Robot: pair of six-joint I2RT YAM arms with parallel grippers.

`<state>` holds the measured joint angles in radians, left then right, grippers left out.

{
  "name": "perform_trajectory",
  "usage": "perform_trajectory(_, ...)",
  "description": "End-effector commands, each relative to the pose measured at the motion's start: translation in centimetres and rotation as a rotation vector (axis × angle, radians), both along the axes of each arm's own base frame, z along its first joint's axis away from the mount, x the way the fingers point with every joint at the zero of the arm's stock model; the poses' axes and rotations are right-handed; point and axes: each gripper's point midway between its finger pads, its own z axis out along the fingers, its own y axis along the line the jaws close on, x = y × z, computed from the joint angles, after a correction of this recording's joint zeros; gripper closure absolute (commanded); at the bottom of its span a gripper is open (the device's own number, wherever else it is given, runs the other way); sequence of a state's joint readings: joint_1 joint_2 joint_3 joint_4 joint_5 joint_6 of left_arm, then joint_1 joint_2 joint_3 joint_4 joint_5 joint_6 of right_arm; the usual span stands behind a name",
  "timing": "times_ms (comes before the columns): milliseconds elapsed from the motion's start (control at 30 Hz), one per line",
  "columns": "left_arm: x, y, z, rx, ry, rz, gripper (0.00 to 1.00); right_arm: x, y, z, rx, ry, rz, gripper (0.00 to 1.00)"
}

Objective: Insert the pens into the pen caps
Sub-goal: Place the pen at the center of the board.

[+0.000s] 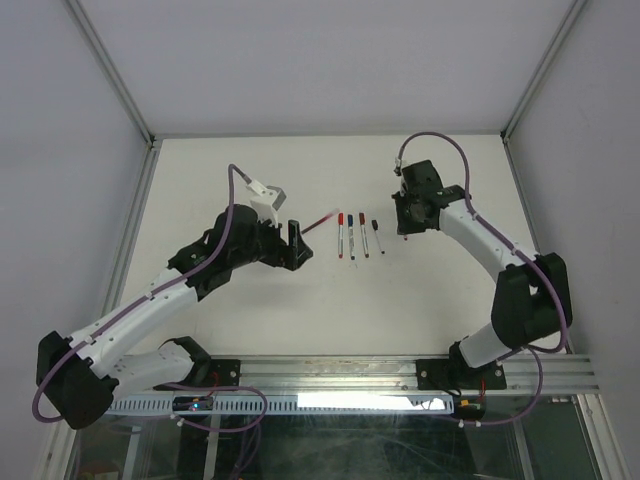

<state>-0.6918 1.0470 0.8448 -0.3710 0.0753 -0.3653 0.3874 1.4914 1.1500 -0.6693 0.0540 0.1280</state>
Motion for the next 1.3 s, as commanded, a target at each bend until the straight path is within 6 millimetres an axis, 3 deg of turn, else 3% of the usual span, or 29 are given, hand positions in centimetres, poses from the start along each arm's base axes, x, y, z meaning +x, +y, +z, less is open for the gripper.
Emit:
perform_trajectory(0,0.4,1.0,1.9,0.009,-0.070,0.019,0.19,1.9,0.4,-0.3,-0.003,0.013,0.074,0.98)
perform_trajectory(300,0.2,3.0,1.1,0.081,-0.083,0.065,0.19,3.7,0.2,-4.4,-0.015,0.066,0.091,0.92)
perform_trajectory(600,0.0,3.4,0.5,0.091,-0.078,0.075,0.19,4.9,0.6,-7.4,-0.004,0.113,0.069,0.89)
perform_trajectory(900,-0.1,3.3,0.6,0.084,-0.076,0.071,0.20,5.3,0.5,-9.0,-0.016,0.143,0.056,0.85)
perform_trajectory(1267,-0.4,3.4,0.3,0.075,-0.067,0.074,0.19,3.7,-0.5,-9.5,-0.045,0.180,0.041,0.75)
